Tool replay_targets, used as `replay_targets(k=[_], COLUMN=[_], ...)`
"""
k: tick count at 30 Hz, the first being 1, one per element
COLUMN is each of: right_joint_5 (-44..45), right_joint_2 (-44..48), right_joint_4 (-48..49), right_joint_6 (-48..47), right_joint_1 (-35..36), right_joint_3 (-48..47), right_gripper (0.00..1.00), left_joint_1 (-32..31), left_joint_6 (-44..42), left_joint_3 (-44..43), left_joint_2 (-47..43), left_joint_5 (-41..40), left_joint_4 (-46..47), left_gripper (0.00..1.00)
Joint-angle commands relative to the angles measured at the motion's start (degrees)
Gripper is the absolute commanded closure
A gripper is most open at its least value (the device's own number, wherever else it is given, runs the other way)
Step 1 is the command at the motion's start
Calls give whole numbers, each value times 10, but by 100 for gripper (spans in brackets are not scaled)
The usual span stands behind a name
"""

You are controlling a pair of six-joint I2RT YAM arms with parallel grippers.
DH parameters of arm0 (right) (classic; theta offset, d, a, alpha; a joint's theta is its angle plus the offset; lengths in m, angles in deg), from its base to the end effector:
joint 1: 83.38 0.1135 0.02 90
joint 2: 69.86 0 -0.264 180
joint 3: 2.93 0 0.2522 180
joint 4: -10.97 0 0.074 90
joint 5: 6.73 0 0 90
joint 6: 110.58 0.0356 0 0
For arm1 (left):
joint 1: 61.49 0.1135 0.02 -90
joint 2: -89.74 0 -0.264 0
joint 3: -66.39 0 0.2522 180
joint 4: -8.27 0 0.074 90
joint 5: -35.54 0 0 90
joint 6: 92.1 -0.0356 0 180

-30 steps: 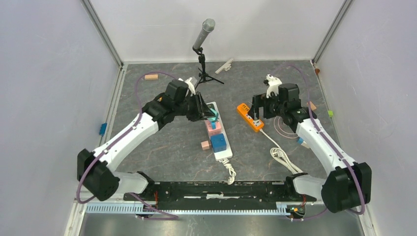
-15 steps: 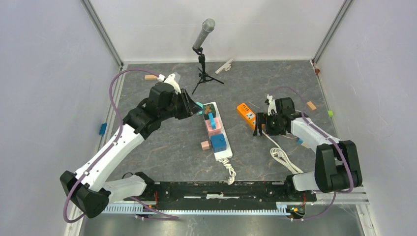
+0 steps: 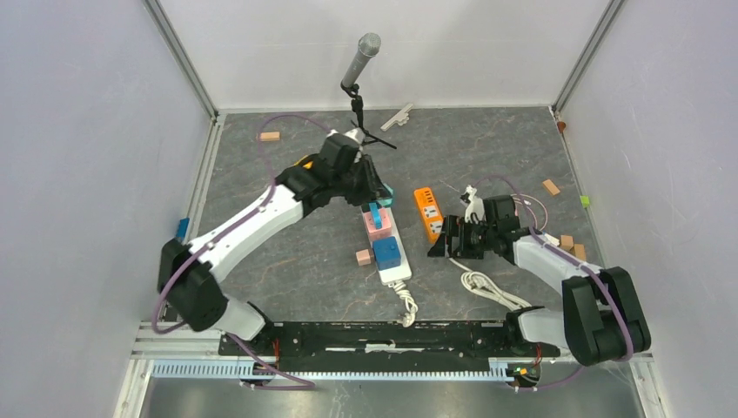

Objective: Insert the plug
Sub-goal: Move the socket to the center of the board.

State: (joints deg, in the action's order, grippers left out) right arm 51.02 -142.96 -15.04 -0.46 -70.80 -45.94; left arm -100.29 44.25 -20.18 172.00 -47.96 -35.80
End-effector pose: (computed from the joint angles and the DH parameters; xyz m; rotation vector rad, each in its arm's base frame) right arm 0.2101 0.0664 0.1532 -0.0571 2.5865 0.9360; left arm 0.2469 -0.2037 0.3241 -0.0953 2.4260 -0.8713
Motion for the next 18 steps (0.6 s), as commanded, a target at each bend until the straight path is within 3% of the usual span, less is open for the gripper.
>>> replay_targets(k=[1,5,8,18], right_joint_5=[-56,-87,-71,21], right_joint_2=[31,73,113,148], right_joint_4=[76,209,244,104], right_joint_6=[106,211,249,145], right_joint_1=[33,37,37,17], right_joint_3=[52,135,168,95], right_gripper=[2,2,2,2], left_joint_1=[-44,-83,-104,-137], left_joint_6=[24,27,34,111], left_joint_3=[-101,-200,-236,-242], left_joint_2=[83,168,211,270], left_joint_5=[-16,-60,-106,-229], left_joint_4=[13,-36,-50,-77], left_gripper=[98,98,98,98])
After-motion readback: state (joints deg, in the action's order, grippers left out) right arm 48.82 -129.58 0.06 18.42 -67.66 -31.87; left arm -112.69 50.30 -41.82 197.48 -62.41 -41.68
